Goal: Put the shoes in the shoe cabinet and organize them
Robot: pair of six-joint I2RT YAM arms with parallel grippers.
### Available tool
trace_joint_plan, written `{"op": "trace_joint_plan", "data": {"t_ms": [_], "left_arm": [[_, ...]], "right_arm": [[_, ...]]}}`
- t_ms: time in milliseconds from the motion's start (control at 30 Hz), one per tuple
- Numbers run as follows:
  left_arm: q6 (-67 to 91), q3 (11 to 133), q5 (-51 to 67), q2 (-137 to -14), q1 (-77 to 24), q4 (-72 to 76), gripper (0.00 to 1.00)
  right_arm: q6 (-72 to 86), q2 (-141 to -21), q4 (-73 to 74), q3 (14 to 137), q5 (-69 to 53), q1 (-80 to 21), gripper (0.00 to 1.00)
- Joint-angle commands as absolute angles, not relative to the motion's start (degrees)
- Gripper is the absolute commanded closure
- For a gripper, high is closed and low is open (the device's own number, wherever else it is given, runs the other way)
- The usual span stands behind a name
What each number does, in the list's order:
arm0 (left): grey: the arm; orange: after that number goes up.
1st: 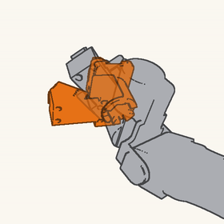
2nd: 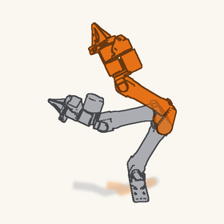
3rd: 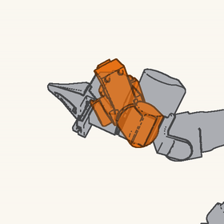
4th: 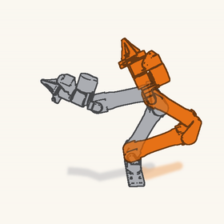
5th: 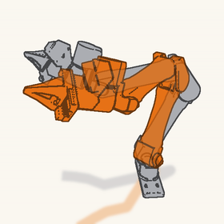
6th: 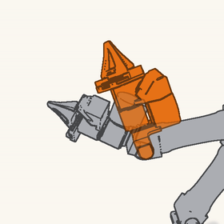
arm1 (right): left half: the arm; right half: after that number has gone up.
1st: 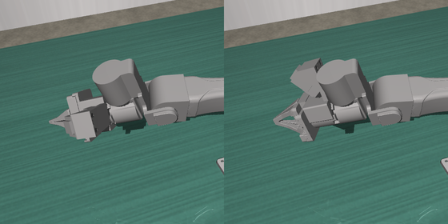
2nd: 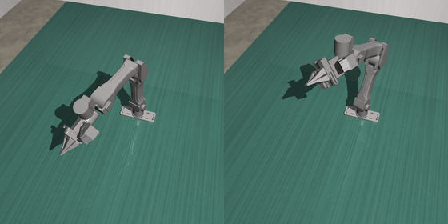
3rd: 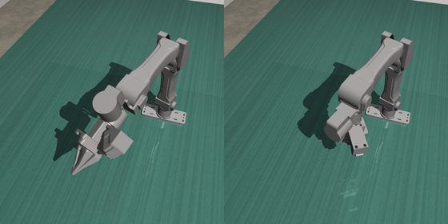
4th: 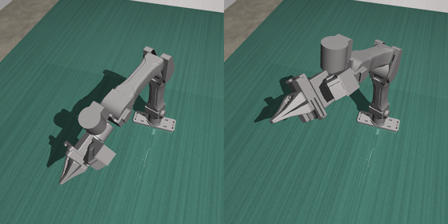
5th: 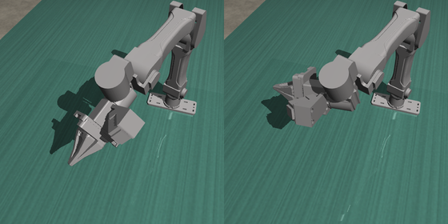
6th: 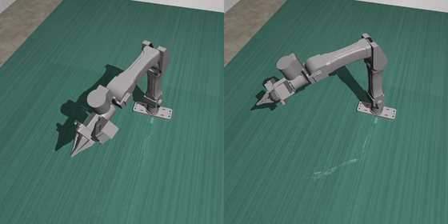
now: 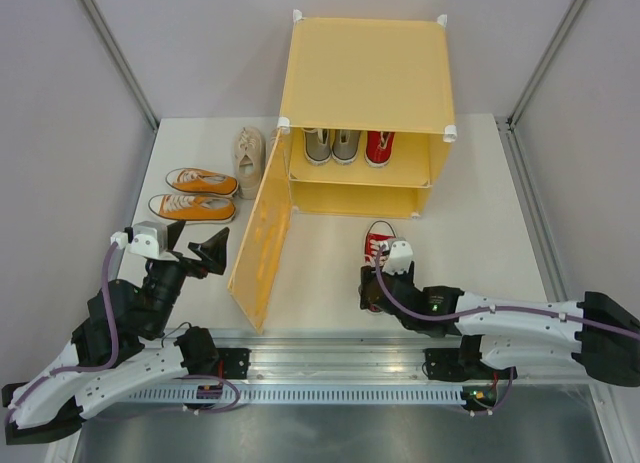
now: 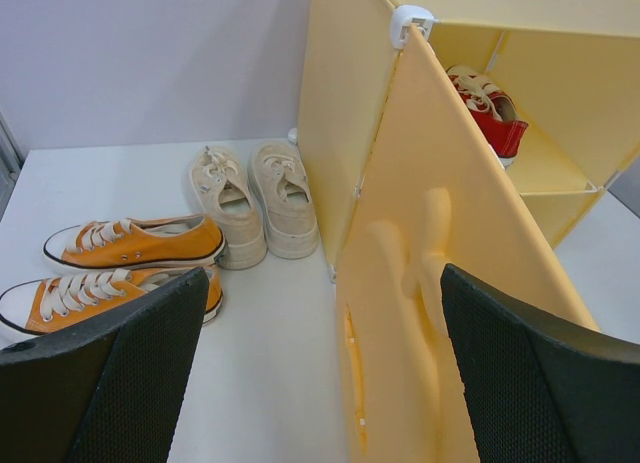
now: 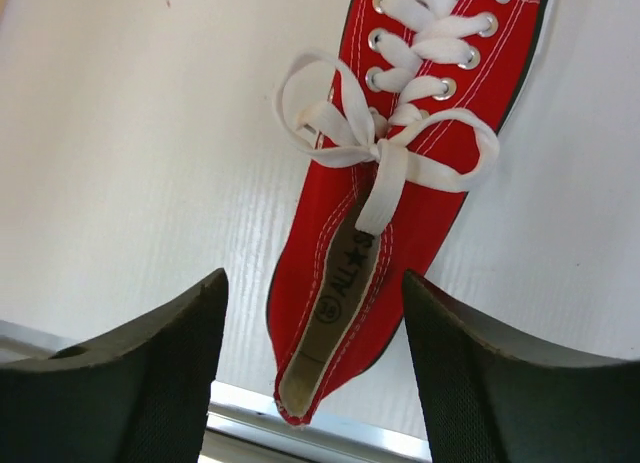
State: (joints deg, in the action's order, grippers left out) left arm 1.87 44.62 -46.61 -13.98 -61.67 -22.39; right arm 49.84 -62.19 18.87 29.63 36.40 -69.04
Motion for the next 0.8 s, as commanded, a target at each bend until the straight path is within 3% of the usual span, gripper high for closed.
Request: {"op": "trace_joint_plan", "data": {"t_ms": [0, 167, 633, 767], "left_arm": [[3.16, 44.65, -47.02, -14.85, -61.44, -21.8, 0.0], [3.16, 44.65, -47.02, -14.76, -61.44, -21.88, 0.0], [3.16, 44.56, -46.76, -15.2, -61.44, -21.8, 0.0], [3.16, 44.47, -46.67, -15.12, -61.44, -21.8, 0.0]], "right_arm": [[50.18, -58.81, 16.7, 30.68, 37.88, -69.26, 0.2], [55.97, -59.59, 17.05, 29.71, 39.81, -69.26, 0.02], [70.4, -78.13, 20.4, 34.19, 46.93, -70.58, 0.02], [69.96, -78.66, 15.14, 31.65, 46.32, -70.66, 0.07]]}}
